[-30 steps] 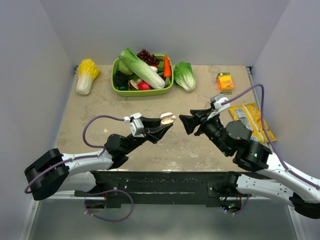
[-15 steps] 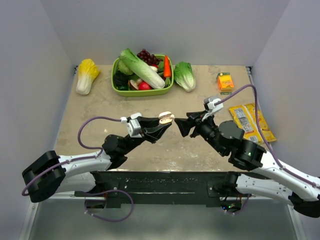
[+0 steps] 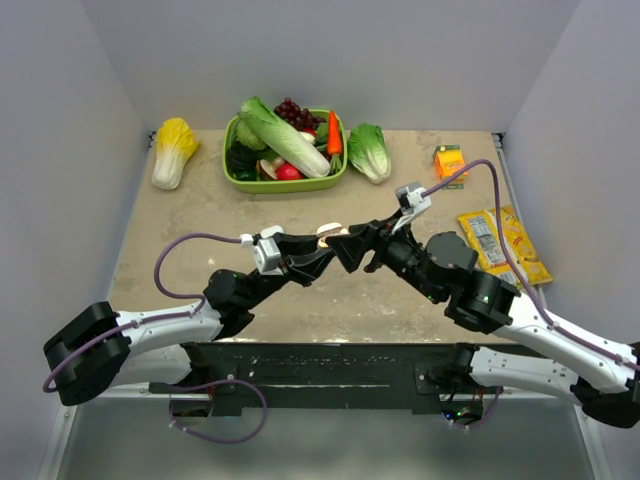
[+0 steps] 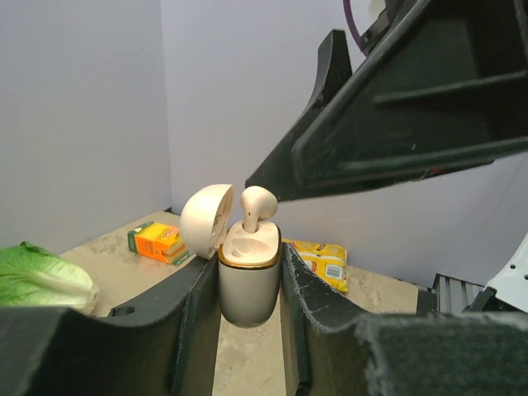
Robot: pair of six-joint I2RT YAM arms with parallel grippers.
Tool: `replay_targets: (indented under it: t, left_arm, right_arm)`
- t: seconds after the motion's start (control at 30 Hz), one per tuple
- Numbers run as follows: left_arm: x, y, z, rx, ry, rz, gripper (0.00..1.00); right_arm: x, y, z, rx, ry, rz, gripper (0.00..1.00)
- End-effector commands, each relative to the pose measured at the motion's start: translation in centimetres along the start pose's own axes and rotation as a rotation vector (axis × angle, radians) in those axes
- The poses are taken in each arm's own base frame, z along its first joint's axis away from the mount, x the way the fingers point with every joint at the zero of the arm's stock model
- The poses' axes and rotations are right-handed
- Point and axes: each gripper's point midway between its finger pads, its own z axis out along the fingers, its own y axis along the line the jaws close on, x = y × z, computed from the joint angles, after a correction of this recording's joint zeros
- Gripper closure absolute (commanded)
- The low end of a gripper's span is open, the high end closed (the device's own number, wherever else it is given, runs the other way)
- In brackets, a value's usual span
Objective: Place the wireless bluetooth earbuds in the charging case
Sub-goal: Adjust the earbud with the charging case.
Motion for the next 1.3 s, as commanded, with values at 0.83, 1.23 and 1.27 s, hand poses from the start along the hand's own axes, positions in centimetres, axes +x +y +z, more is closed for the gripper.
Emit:
replay_targets:
  t: [0.83, 1.23, 1.27]
  left_arm:
    - [-12.7, -0.8, -0.8, 0.018, -0.505, 0.085, 1.0]
    - [-11.9, -0.3, -0.4, -0.001, -0.486, 0.098, 1.0]
    - [-11.8, -0.3, -0.4, -0.002, -0.484, 0.098, 1.0]
  right_arm:
    - [-1.0, 2.3, -0.4, -0.087, 0.007, 0.063, 0.32]
    - [-0.7, 2.4, -0.3, -0.091, 0.016, 0.063, 0.32]
    - [-0.7, 2.5, -0.3, -0.093, 0.016, 0.065, 0.31]
